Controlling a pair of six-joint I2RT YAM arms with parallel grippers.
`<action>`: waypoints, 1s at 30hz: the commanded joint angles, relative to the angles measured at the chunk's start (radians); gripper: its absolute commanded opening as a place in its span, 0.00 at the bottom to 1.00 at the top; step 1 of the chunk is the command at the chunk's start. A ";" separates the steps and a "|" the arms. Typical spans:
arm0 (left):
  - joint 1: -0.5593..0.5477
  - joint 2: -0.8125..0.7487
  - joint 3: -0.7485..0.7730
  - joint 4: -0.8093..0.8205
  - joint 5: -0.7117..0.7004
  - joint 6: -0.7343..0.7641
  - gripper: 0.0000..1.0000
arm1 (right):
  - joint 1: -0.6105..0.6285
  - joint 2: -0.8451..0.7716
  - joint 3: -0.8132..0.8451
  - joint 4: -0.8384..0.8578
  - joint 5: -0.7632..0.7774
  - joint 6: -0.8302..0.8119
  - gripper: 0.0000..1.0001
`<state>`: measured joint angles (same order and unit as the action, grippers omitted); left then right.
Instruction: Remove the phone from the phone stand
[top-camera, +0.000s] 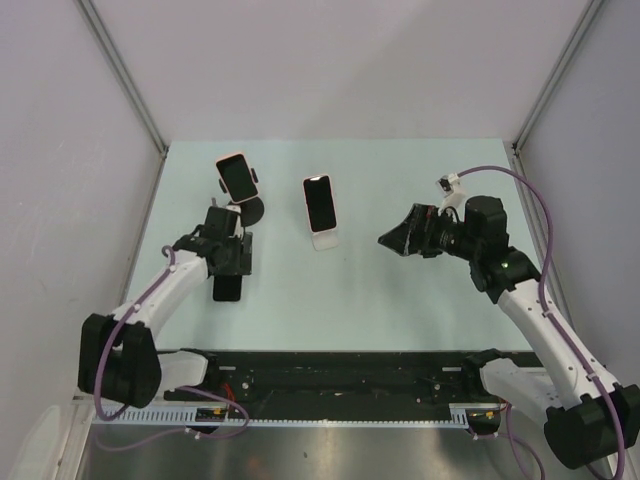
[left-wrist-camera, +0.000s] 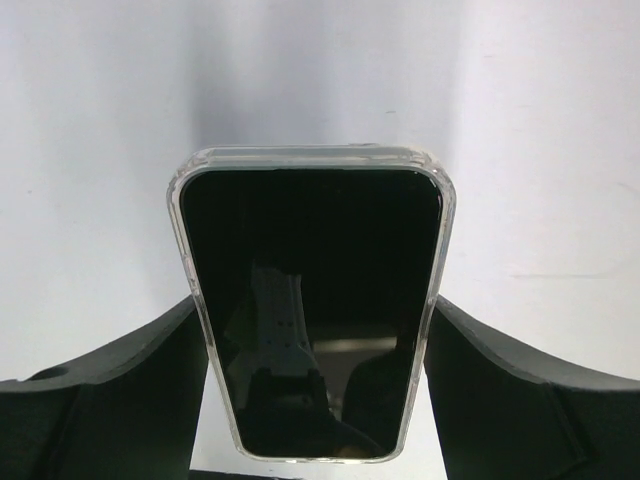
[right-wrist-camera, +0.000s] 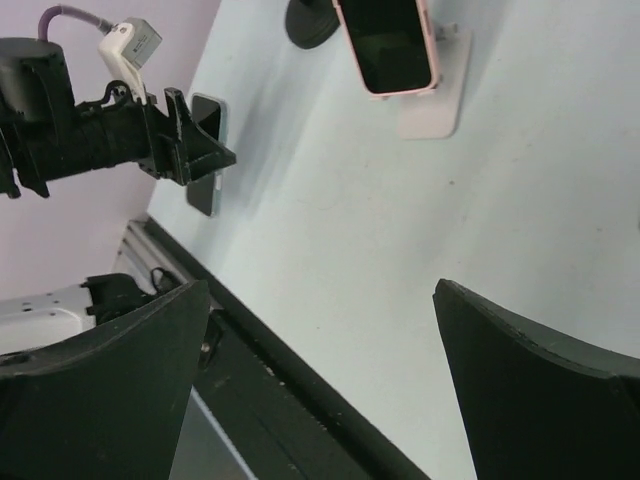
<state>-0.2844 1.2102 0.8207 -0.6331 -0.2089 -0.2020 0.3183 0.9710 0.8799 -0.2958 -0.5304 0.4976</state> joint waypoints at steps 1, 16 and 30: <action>0.066 0.136 0.061 0.035 -0.040 0.114 0.41 | -0.005 -0.044 0.016 -0.107 0.095 -0.105 1.00; 0.177 0.374 0.095 0.041 0.049 0.174 0.62 | -0.025 -0.109 0.016 -0.215 0.187 -0.189 1.00; 0.186 0.324 0.092 0.042 0.055 0.174 1.00 | -0.028 -0.149 0.016 -0.244 0.273 -0.226 1.00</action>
<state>-0.1093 1.5768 0.8921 -0.5941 -0.1642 -0.0589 0.2924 0.8520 0.8799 -0.5278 -0.3115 0.3031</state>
